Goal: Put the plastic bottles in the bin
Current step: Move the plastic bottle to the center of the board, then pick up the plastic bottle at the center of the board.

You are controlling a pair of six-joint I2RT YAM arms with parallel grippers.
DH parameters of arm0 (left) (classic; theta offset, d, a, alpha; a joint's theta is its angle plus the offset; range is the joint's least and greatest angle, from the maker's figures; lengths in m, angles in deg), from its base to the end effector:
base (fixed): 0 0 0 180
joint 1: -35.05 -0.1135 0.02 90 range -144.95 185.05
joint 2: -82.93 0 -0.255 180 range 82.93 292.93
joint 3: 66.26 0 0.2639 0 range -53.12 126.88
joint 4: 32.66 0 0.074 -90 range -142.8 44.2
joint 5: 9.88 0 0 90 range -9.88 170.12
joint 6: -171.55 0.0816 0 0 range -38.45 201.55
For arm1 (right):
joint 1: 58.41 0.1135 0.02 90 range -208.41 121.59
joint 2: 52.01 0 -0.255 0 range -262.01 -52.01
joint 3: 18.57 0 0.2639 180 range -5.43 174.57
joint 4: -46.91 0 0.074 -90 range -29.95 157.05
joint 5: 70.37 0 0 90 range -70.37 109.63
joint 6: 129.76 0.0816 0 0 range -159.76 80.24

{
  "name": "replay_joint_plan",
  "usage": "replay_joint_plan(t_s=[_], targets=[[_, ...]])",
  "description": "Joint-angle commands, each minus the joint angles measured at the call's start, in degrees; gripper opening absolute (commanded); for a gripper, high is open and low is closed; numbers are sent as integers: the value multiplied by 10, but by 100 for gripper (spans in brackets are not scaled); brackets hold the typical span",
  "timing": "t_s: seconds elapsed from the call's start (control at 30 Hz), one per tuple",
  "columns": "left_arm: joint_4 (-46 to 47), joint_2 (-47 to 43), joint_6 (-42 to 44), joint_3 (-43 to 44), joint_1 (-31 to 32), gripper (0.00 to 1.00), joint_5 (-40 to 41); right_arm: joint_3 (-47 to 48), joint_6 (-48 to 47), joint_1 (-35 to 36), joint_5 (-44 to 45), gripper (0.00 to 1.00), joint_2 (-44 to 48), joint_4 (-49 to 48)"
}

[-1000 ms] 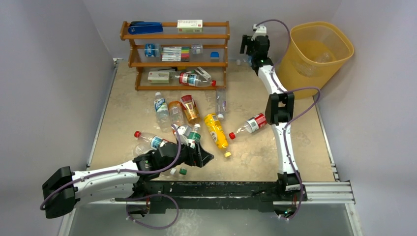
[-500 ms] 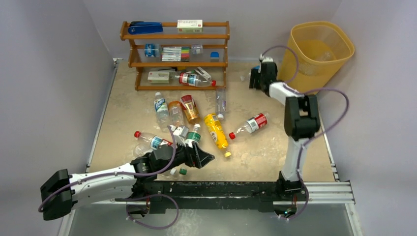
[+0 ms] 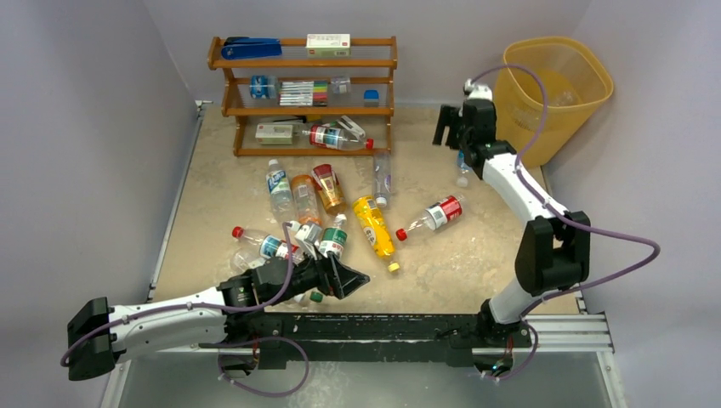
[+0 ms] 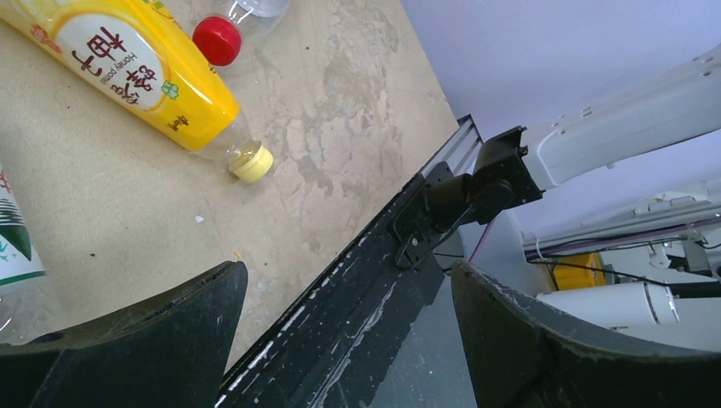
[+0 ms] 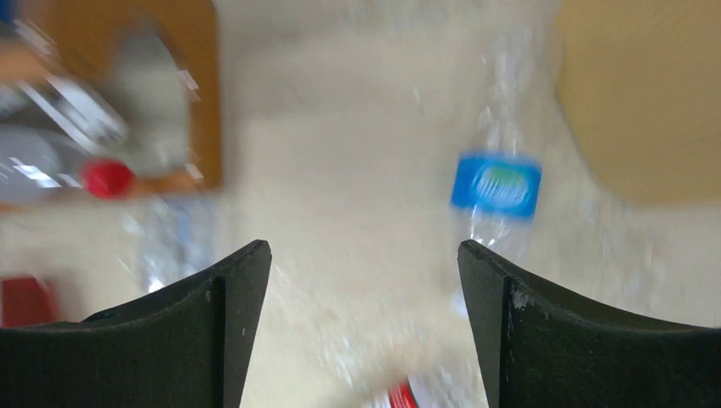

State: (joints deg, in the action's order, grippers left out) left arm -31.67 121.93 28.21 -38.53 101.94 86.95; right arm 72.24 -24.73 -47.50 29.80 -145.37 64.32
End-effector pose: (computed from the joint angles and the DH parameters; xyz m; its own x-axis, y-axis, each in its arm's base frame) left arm 0.1004 -0.2107 0.1947 -0.7376 -0.3010 -0.6045 0.4616 0.4286 -0.7766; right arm 0.4383 0.0698 0.3036 -0.3298 0.1964 -0.9234 0.0644 0.9805 0.1855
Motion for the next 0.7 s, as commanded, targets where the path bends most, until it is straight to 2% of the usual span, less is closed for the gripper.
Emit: replay_joint_plan(t_s=[0.0, 0.07, 0.3, 0.67], targets=[[-4, -1, 15, 27, 4, 90, -7, -111, 51, -2, 36, 85, 50, 66], [-7, -3, 16, 26, 5, 90, -13, -141, 50, -2, 58, 88, 71, 57], [-29, -29, 24, 28, 8, 90, -15, -161, 47, -9, 115, 88, 64, 66], [-45, -58, 31, 21, 10, 90, 3, -114, -6, -45, 181, 86, -21, 57]])
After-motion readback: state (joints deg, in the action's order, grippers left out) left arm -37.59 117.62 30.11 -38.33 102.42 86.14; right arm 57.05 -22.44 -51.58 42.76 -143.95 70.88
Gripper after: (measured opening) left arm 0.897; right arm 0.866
